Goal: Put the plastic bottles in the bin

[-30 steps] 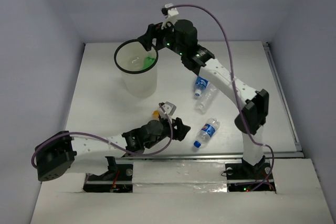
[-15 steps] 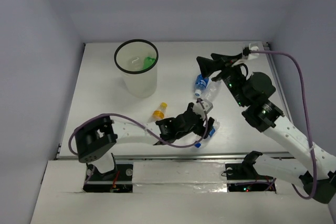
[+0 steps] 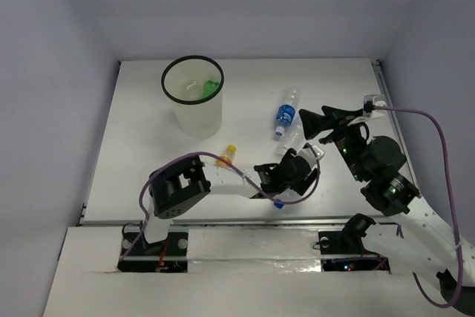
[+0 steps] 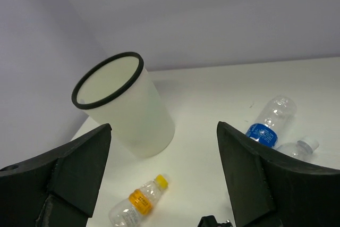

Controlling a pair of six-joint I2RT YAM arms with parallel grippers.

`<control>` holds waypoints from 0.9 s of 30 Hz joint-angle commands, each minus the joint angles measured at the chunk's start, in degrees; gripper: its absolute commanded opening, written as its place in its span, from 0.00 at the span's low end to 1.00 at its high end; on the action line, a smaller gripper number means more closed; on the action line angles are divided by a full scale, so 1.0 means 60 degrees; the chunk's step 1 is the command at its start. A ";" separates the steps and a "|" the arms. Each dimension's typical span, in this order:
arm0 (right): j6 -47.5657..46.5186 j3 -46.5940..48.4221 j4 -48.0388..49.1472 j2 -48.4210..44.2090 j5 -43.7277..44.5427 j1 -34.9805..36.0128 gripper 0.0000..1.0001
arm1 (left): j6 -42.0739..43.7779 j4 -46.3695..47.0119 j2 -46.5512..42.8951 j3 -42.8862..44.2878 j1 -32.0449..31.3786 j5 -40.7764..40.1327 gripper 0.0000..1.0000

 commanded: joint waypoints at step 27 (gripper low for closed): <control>0.0249 0.0112 -0.0725 -0.1115 0.0416 0.0028 0.87 | -0.0181 -0.0832 0.0707 0.0889 -0.0303 -0.0355 0.61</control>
